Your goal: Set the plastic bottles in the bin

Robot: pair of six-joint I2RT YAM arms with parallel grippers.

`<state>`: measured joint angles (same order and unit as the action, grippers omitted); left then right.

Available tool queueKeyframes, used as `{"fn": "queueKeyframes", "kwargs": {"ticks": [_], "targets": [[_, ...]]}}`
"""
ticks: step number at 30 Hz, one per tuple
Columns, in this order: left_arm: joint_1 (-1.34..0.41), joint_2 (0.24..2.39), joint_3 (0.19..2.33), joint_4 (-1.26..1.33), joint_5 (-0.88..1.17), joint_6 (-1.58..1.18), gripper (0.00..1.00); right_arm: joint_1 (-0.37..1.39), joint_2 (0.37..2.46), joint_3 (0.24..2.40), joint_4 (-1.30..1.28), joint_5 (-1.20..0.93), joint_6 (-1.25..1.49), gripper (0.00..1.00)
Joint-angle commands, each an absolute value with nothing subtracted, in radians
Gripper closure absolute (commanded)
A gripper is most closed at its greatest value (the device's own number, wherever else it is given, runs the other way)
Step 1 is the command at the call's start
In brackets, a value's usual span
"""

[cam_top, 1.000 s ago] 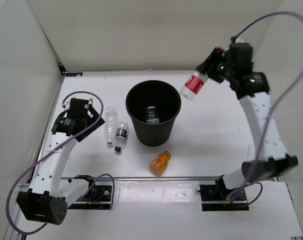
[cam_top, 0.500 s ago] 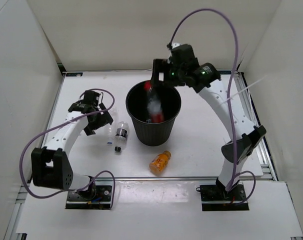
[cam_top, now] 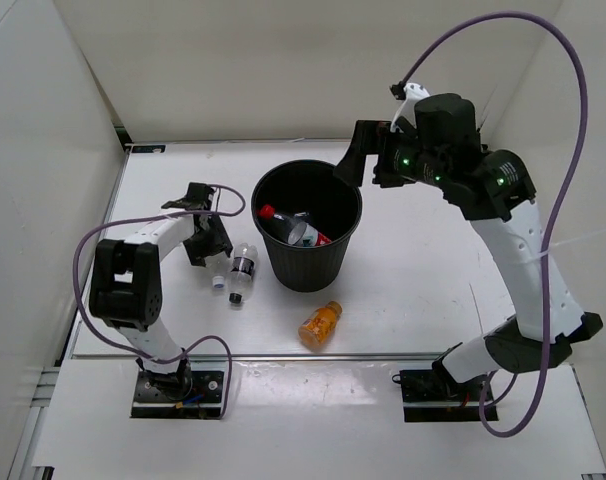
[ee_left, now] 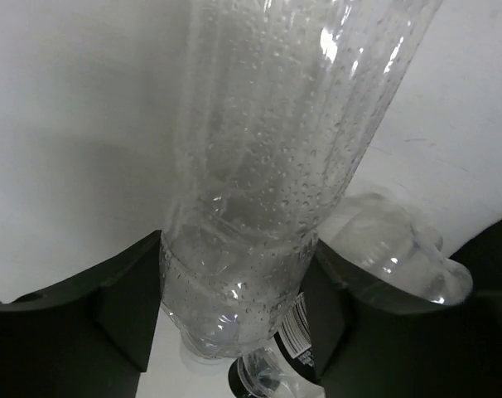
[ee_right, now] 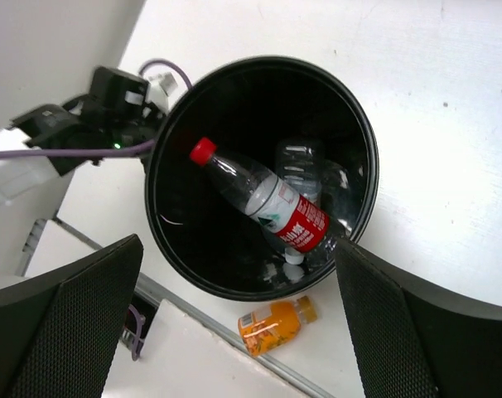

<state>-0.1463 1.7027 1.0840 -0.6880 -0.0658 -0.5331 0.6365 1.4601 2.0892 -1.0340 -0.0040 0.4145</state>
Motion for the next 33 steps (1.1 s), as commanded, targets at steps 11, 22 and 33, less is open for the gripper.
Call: {"fn": "queueKeyframes", "kwargs": {"ticks": [11, 22, 33], "targets": [[-0.153, 1.298, 1.463, -0.839, -0.131, -0.656, 0.46, 0.615, 1.488, 2.017, -1.072, 0.037, 0.44, 0.0], [-0.437, 1.39, 1.713, -0.655, 0.227, -0.548, 0.39, 0.459, 1.437, 1.833, -0.968, -0.089, 0.515, 0.0], [-0.623, 1.364, 1.758, -0.641, -0.055, -0.485, 0.0, 0.405, 1.402, 1.793, -0.959, -0.066, 0.515, 0.0]]}}
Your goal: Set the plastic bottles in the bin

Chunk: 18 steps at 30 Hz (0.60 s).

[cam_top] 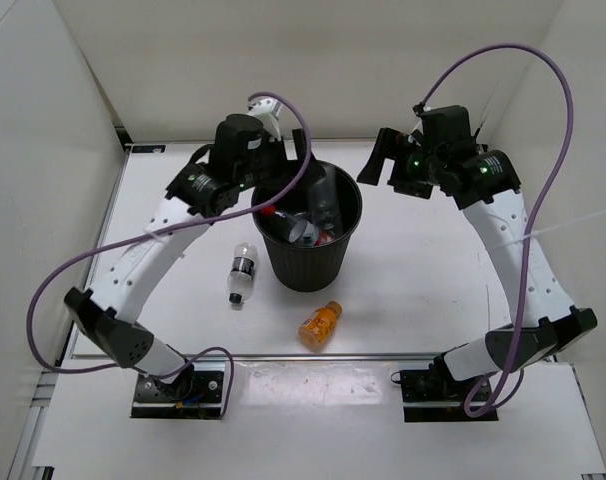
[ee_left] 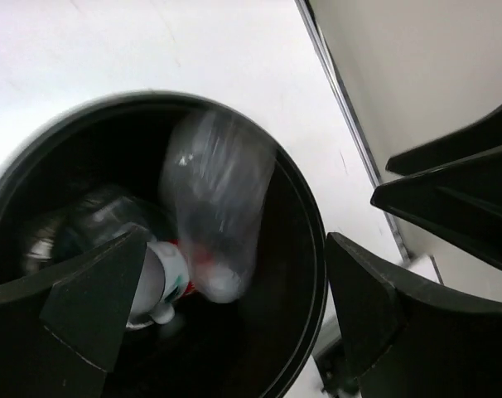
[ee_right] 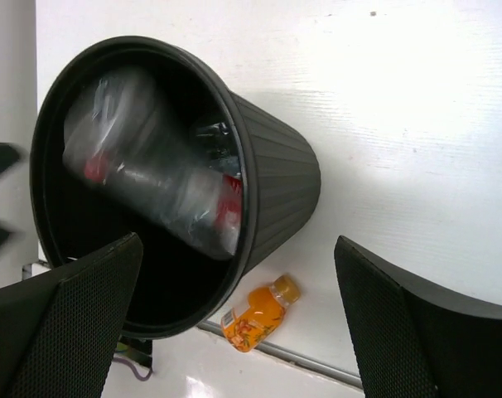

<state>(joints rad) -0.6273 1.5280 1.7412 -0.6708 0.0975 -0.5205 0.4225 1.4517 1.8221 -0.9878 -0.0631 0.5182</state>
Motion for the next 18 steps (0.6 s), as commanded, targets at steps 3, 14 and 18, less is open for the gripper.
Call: {"fn": "queueKeyframes", "kwargs": {"ticks": [3, 14, 18], "targets": [[-0.623, 1.307, 1.74, -0.641, -0.144, -0.431, 0.0, 0.405, 1.376, 1.763, -0.948, -0.042, 0.483, 0.0], [-0.614, 1.034, 1.388, -0.833, -0.678, -0.704, 0.0, 0.552, 1.54, 1.576, -1.069, 0.763, 0.328, 0.0], [-0.614, 1.058, 1.369, -0.916, -0.58, -0.709, 0.0, 0.552, 1.624, 1.503, -1.098, 0.885, 0.307, 0.0]]}}
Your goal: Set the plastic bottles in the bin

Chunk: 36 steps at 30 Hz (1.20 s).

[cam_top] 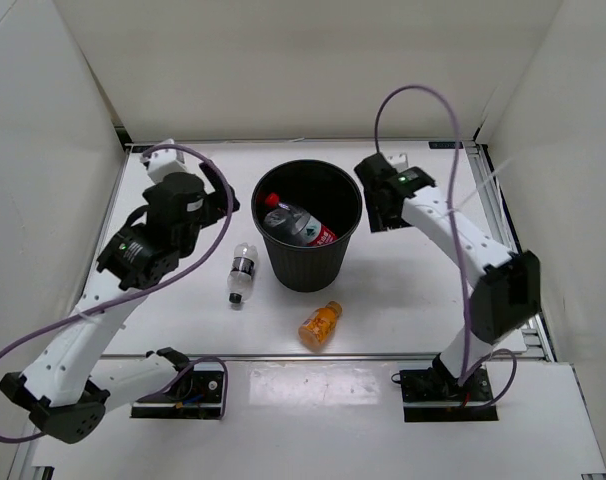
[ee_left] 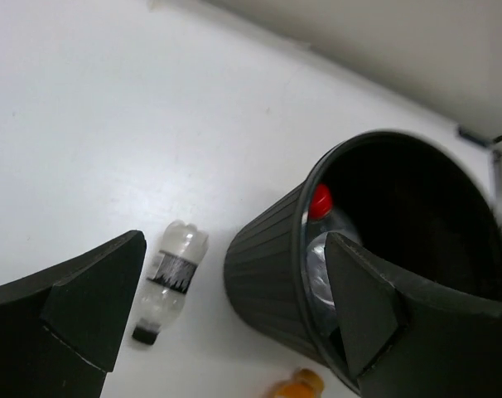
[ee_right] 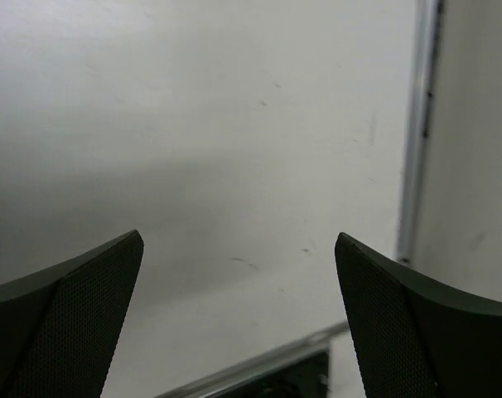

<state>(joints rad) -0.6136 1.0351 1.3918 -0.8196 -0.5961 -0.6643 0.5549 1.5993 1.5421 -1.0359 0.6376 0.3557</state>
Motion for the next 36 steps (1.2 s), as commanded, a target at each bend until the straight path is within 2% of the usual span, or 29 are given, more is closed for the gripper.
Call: {"fn": "queueKeyframes", "kwargs": {"ticks": [1, 12, 13, 14, 15, 16, 20, 26, 36], "targets": [[-0.614, 1.068, 1.356, -0.916, -0.565, -0.684, 0.0, 0.561, 1.624, 1.491, -1.082, 0.919, 0.29, 0.0], [-0.517, 1.207, 1.31, -1.0, -0.48, -0.696, 0.0, 0.722, 1.663, 1.377, -1.049, 1.212, 0.236, 0.0], [-0.506, 1.198, 1.295, -0.98, -0.46, -0.696, 0.0, 0.733, 1.663, 1.412, -1.194, 1.192, 0.303, 0.0], [-0.491, 1.186, 1.286, -0.97, -0.437, -0.686, 0.0, 0.733, 1.687, 1.466, -1.291, 1.152, 0.495, 0.0], [-0.45, 1.186, 1.275, -0.956, -0.401, -0.672, 0.0, 0.72, 1.701, 1.591, -1.39, 1.111, 0.603, 0.0], [-0.431, 1.174, 1.263, -0.937, -0.321, -0.663, 0.0, 0.71, 1.71, 1.623, -1.464, 1.042, 0.641, 0.0], [-0.376, 1.173, 1.156, -0.836, -0.134, -0.605, 0.0, 0.713, 1.605, 1.641, -1.465, 0.829, 0.698, 0.0], [-0.337, 1.15, 0.944, -0.652, 0.015, -0.563, 0.0, 0.713, 1.428, 1.612, -1.437, 0.69, 0.758, 0.0], [-0.337, 1.29, 0.756, -0.41, -0.034, -0.497, 0.0, 0.713, 1.132, 1.634, -1.301, 0.474, 0.641, 0.0]]}}
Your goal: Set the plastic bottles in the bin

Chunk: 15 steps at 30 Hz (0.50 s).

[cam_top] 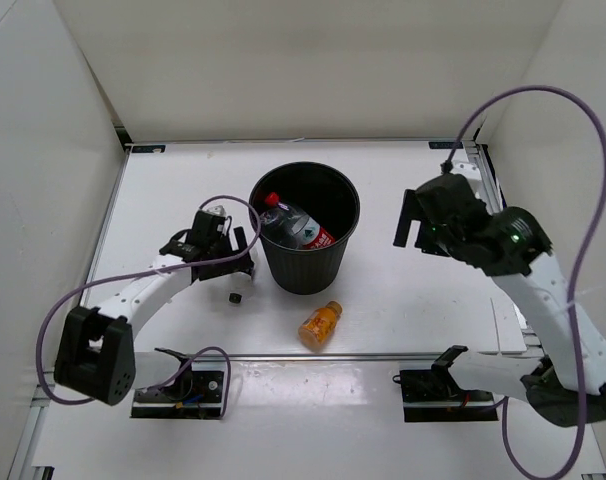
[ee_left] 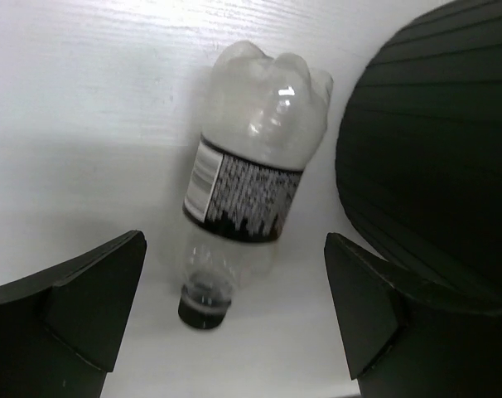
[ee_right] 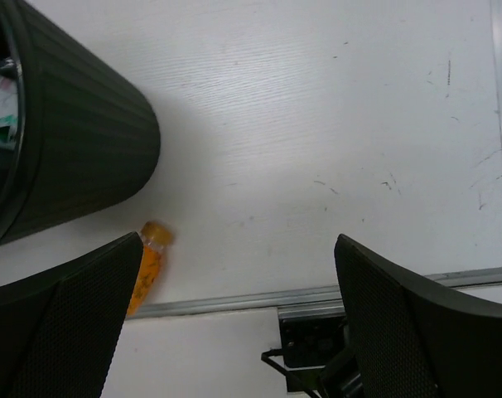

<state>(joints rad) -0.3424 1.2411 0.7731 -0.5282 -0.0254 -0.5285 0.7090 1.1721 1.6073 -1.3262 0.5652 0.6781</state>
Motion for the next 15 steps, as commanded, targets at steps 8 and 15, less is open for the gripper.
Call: {"fn": "queueKeyframes", "kwargs": {"ticks": [8, 15], "targets": [[-0.328, 1.506, 0.778, -0.39, -0.049, -0.563, 0.22, 0.713, 1.088, 1.646, -1.301, 0.434, 0.563, 0.0], [-0.319, 1.199, 0.796, -0.477, -0.058, -0.626, 0.39, 0.713, 1.097, 1.625, -1.278, 0.443, 0.586, 0.0]]}}
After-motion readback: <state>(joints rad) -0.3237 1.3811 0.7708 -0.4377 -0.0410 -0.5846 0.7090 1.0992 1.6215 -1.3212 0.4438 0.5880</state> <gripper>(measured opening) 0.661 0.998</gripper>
